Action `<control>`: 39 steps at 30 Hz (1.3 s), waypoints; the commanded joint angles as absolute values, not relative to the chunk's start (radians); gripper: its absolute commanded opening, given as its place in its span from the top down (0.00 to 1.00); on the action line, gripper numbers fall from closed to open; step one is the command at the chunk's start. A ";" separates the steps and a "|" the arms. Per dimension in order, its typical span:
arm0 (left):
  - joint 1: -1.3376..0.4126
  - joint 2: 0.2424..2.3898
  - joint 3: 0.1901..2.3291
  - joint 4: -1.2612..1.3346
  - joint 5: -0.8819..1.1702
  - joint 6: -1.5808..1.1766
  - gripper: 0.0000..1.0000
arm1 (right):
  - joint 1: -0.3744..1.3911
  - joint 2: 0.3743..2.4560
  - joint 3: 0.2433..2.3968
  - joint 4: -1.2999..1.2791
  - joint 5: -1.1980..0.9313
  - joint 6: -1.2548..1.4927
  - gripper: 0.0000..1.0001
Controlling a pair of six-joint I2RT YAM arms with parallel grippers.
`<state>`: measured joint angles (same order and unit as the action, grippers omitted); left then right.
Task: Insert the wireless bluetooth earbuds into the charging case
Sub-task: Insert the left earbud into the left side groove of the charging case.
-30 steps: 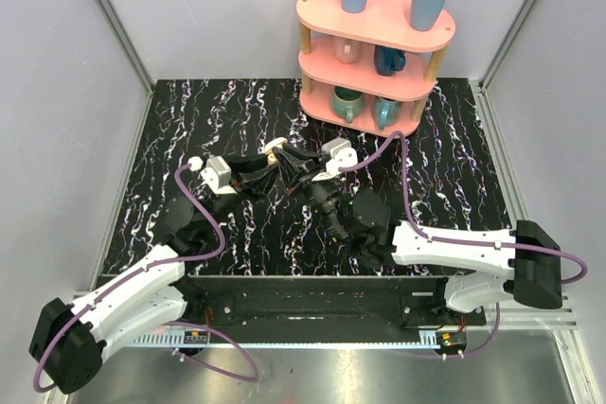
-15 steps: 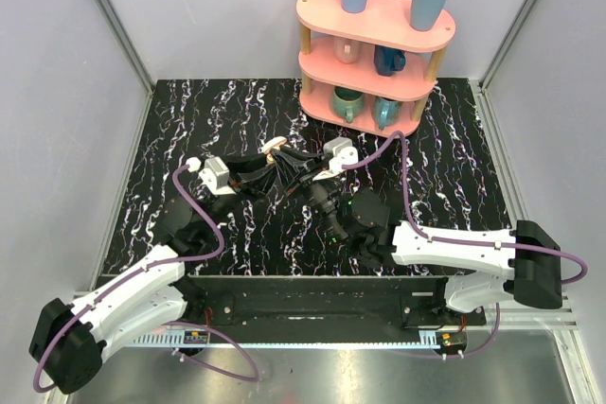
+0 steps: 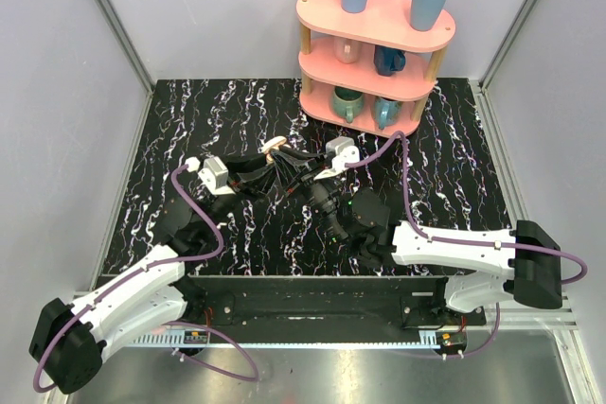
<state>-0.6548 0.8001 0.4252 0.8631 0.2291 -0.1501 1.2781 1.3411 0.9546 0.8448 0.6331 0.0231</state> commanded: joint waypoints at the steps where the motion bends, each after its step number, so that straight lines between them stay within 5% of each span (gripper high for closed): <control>1: -0.655 0.782 0.440 0.953 0.215 -0.153 1.00 | 1.285 1.345 0.954 0.864 0.621 0.038 1.00; 39: -0.655 0.772 0.423 1.003 0.229 -0.156 1.00 | 1.285 1.342 0.962 0.822 0.632 -0.017 1.00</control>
<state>-0.6548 0.7918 0.4160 0.8867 0.2176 -0.1509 1.2781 1.3365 0.9459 0.8398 0.6456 -0.0360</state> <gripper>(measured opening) 0.329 0.240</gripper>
